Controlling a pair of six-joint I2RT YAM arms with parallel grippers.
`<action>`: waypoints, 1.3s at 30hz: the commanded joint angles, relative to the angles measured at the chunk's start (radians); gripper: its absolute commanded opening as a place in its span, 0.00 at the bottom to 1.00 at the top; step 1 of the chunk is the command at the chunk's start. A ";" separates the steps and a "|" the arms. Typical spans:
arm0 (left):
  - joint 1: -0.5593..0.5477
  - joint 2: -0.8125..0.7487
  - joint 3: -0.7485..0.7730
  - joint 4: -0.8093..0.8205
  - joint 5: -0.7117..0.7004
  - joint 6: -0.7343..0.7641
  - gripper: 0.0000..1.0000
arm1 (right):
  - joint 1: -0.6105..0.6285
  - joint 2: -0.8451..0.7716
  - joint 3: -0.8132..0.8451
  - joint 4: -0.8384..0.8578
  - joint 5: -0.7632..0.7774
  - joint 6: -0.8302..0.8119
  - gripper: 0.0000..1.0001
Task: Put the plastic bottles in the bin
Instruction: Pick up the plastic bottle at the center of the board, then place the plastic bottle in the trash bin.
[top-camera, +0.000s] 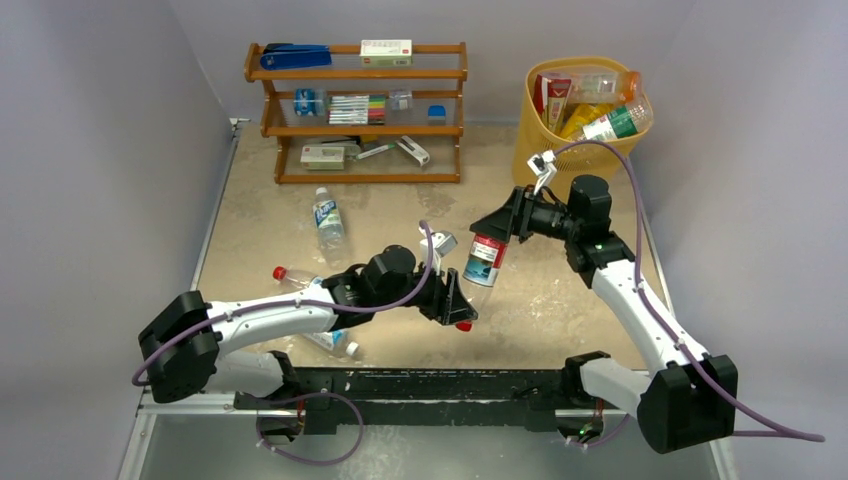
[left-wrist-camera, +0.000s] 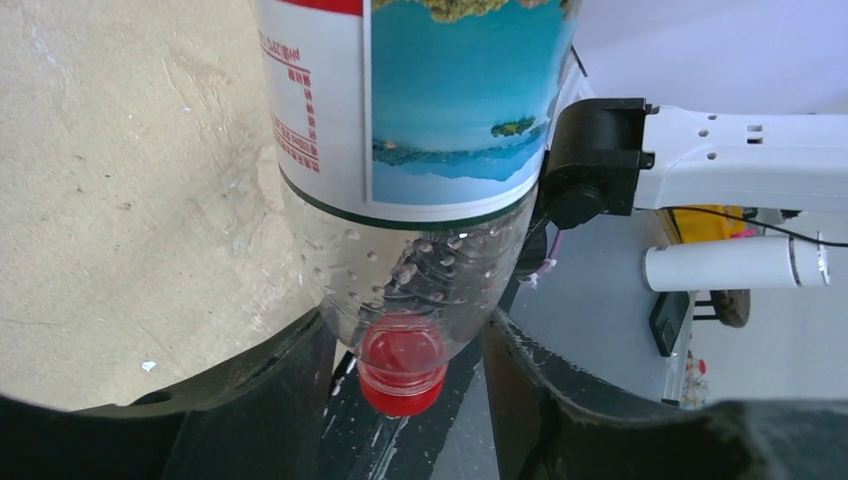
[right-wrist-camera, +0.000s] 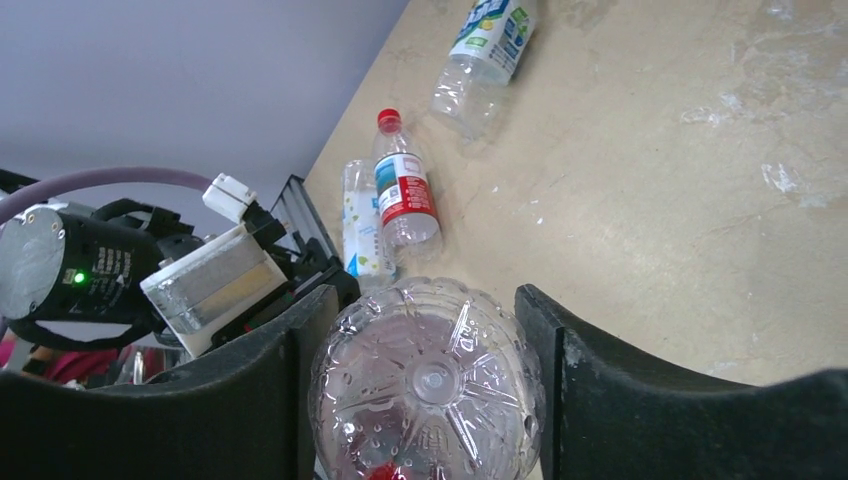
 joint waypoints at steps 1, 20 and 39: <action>-0.007 -0.047 0.053 0.020 -0.019 0.005 0.59 | 0.003 -0.021 0.015 -0.002 0.058 -0.031 0.59; -0.005 -0.423 0.050 -0.318 -0.410 0.008 0.78 | -0.264 0.139 0.809 -0.353 0.451 -0.209 0.51; -0.005 -0.534 -0.003 -0.369 -0.445 -0.027 0.79 | -0.287 0.373 1.022 -0.089 0.940 -0.280 0.51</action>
